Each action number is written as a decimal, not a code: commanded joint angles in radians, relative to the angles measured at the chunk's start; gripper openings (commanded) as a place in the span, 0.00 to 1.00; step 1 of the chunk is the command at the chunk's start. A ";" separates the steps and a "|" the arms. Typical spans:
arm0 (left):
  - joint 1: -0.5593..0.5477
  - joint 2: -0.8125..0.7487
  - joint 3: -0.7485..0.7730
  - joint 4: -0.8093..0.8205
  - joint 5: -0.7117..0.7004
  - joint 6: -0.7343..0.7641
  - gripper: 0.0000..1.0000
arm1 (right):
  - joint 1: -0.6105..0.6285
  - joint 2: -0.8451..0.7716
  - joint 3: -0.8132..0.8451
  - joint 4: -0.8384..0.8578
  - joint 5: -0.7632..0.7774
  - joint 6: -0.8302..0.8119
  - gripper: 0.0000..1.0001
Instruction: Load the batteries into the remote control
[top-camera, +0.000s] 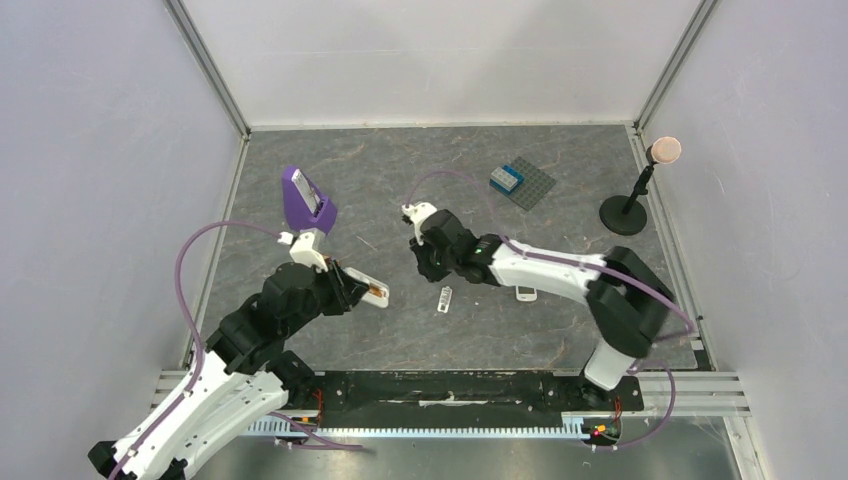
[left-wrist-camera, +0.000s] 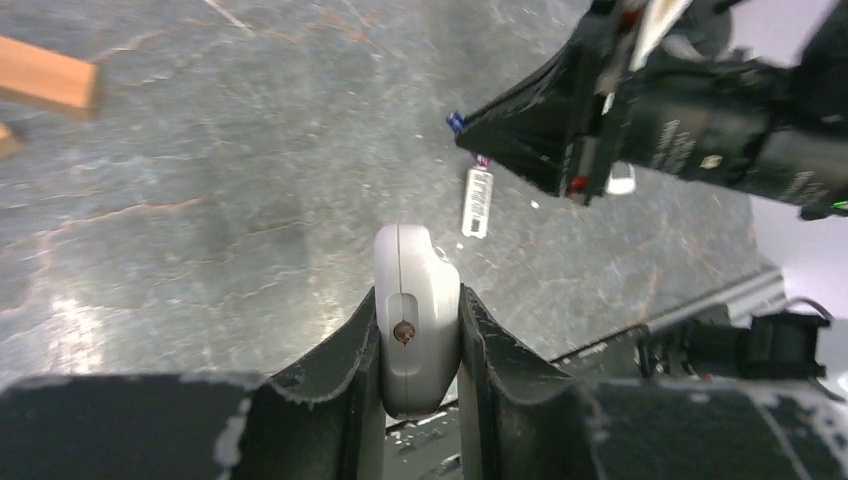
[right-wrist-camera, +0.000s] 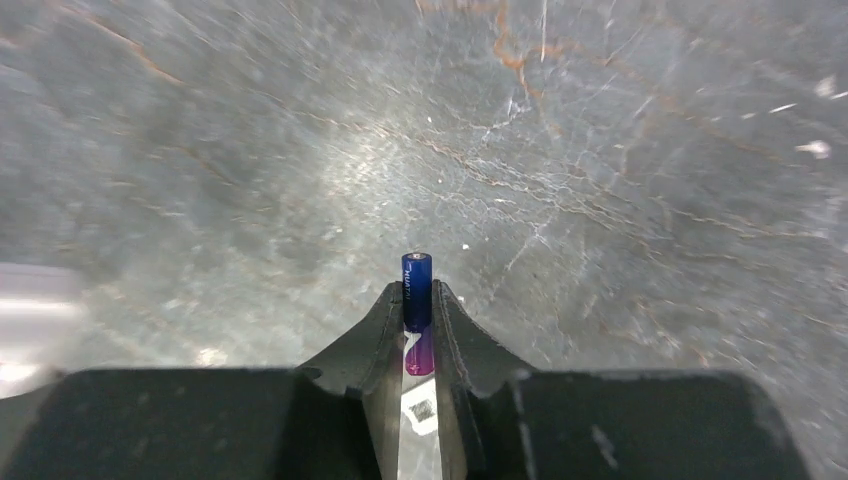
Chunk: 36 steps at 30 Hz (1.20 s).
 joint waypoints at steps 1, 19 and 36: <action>-0.002 0.039 -0.011 0.172 0.194 0.049 0.02 | -0.001 -0.231 -0.070 0.072 0.035 0.032 0.16; 0.018 0.232 -0.044 0.547 0.652 -0.294 0.02 | 0.001 -0.789 -0.305 0.274 -0.323 -0.039 0.15; 0.071 0.243 -0.189 0.937 0.796 -0.537 0.02 | 0.019 -0.861 -0.407 0.290 -0.384 -0.019 0.15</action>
